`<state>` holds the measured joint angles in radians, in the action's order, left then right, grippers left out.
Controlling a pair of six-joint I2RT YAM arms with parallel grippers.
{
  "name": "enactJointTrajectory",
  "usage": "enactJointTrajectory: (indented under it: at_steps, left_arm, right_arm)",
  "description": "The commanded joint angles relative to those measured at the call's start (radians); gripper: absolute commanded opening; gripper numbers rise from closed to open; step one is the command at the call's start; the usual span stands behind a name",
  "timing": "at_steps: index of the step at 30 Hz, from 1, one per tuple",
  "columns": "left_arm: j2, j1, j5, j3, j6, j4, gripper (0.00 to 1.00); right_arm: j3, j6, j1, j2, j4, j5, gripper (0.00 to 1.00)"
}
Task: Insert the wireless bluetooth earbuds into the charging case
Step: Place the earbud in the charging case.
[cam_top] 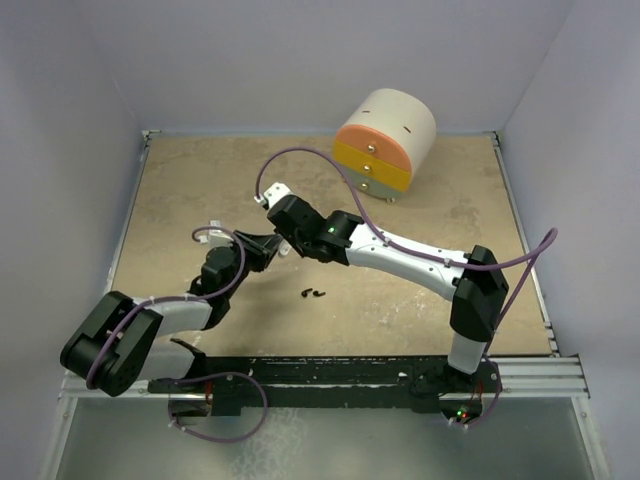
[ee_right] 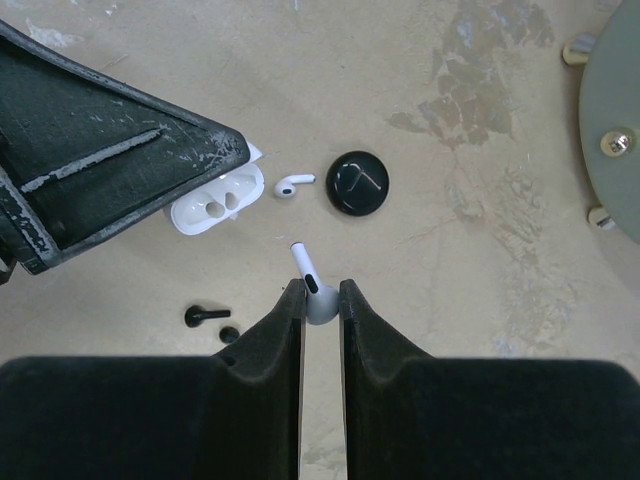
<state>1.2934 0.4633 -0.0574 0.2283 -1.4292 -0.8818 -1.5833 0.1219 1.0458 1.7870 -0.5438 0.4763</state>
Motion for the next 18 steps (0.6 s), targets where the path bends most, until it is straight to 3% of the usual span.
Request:
enactJointTrajectory:
  at_steps: [1, 18]
  left_arm:
    - [0.012, 0.017, 0.011, 0.044, 0.025, -0.045, 0.0]
    - [0.009, 0.034, 0.05, 0.08, 0.05, -0.048, 0.0]
  right_arm:
    - [-0.036, -0.032, -0.004, 0.01, -0.004, -0.021, 0.0]
    - [-0.072, -0.052, -0.004, 0.062, -0.011, -0.051, 0.0]
